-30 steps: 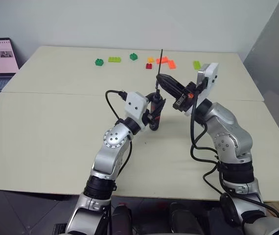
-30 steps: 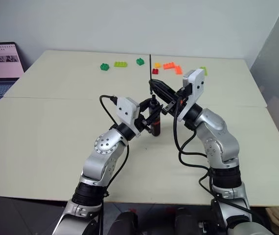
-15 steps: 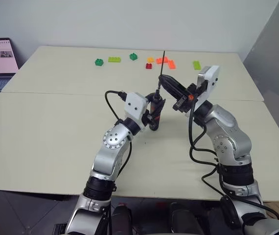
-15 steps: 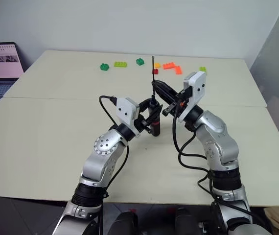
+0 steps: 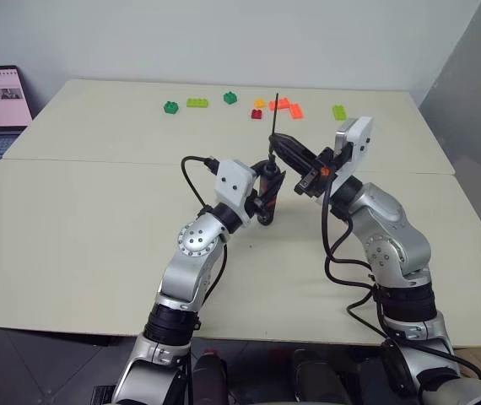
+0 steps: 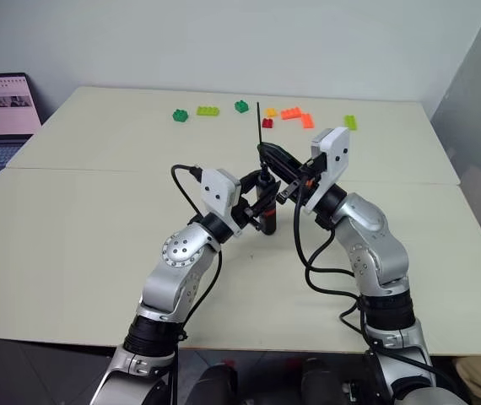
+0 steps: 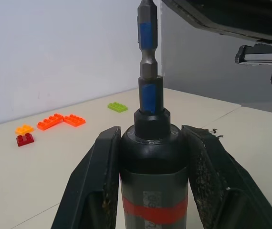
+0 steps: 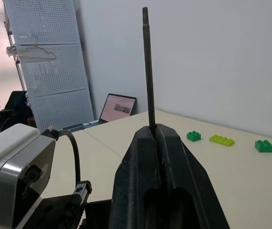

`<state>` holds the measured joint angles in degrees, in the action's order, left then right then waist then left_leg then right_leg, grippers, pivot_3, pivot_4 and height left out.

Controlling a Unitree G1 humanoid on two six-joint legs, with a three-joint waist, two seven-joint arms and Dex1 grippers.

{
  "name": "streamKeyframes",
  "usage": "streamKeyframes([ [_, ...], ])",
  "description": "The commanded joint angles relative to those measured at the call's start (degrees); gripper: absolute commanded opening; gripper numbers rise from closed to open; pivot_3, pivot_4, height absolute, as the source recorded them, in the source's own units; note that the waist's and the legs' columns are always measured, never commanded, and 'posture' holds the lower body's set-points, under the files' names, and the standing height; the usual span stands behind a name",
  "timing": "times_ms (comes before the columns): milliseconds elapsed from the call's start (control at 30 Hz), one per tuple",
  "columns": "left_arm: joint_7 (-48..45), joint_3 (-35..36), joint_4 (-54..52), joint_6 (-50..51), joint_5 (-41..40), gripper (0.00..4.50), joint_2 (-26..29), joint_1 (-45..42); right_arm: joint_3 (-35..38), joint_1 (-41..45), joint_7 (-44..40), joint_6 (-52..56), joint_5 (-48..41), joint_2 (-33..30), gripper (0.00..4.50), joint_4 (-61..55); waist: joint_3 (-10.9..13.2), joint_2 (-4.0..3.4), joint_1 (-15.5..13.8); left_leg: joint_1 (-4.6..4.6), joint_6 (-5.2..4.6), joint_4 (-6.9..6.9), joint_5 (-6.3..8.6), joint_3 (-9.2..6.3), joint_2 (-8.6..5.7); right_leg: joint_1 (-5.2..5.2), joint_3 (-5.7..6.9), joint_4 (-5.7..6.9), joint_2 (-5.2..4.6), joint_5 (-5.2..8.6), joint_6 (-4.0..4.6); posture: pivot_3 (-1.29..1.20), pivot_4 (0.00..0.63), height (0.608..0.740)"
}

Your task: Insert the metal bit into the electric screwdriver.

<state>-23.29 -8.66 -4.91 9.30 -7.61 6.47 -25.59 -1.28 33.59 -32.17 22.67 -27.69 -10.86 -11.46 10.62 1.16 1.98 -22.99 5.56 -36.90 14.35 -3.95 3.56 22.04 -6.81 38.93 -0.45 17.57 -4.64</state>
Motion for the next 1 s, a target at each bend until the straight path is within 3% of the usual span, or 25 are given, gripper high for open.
streamKeyframes([
  [33,-0.37,-0.69,-1.42,-0.66,0.3,1.64,-0.04,0.18,0.33,-0.52,0.64,-0.56,0.36,-0.26,0.0,-1.32,0.0,0.0,0.0,0.0,0.0,0.0,0.0,0.0,0.0,0.0,0.0,0.0,0.0,0.0,0.0,0.0,0.15,0.74],
  [1000,-1.22,-1.17,-2.2,-0.76,0.59,1.64,0.25,1.14,1.11,-0.12,2.1,-0.01,-1.74,0.27,0.0,-2.35,0.0,0.0,0.03,0.0,0.0,0.03,0.0,0.0,0.0,0.0,-0.01,-0.04,0.0,0.01,-0.01,0.0,0.15,0.74],
])
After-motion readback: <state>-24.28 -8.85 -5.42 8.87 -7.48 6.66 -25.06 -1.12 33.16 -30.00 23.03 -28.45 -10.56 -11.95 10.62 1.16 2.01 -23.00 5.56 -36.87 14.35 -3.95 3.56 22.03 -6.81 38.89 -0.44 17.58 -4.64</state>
